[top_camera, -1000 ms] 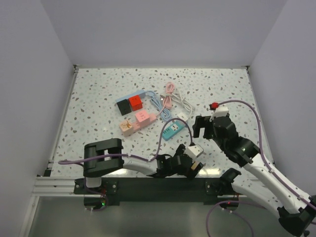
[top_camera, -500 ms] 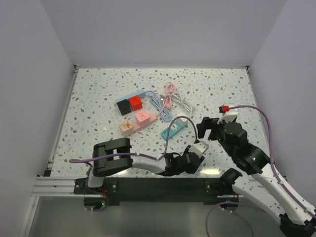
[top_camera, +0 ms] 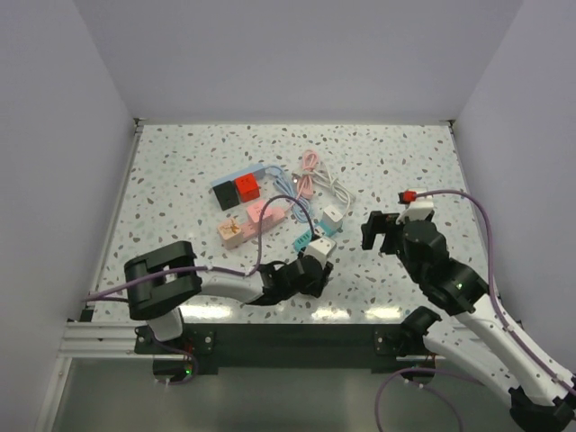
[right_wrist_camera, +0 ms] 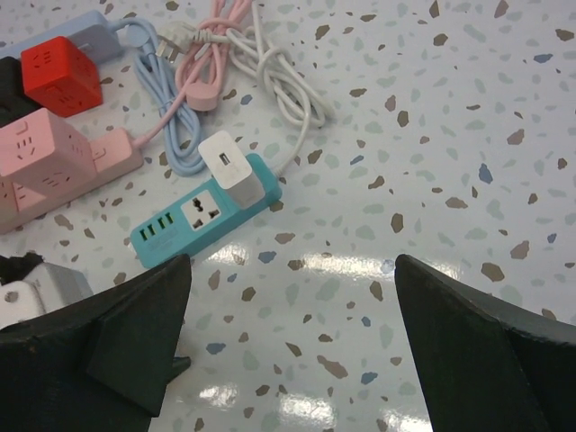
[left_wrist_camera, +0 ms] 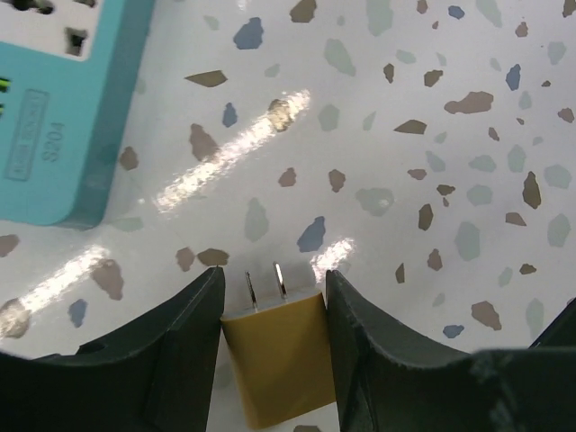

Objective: Insert the plug

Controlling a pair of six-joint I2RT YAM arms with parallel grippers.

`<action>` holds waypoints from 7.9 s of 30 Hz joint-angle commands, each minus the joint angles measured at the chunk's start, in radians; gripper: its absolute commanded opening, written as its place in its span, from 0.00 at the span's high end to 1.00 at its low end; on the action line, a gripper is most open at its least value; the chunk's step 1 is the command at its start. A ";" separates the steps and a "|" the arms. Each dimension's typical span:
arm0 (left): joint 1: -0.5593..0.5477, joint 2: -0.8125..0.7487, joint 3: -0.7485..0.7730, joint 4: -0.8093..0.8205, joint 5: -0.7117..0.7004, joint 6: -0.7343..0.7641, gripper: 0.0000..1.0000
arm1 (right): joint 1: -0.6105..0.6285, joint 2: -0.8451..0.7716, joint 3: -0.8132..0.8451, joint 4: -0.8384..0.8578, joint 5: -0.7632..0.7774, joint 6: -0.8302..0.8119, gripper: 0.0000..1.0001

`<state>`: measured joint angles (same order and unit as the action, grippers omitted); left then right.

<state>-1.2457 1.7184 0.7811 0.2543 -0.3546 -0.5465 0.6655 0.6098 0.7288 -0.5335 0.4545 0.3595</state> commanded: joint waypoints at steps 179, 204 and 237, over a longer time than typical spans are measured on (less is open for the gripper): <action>0.006 -0.188 -0.465 0.894 0.265 0.215 0.00 | 0.140 0.202 0.037 -0.074 -0.106 0.124 1.00; 0.183 0.001 -0.283 0.646 0.407 0.102 0.00 | 0.125 0.242 0.035 0.004 -0.163 0.067 1.00; 0.155 -0.045 -0.253 0.665 0.412 0.145 0.00 | 0.120 0.217 0.098 -0.282 -0.137 0.118 1.00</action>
<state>-1.1282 1.7756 0.5976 0.8925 0.1097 -0.4229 0.7906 0.8040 0.7444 -0.7181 0.3004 0.4572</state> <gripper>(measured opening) 0.997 0.374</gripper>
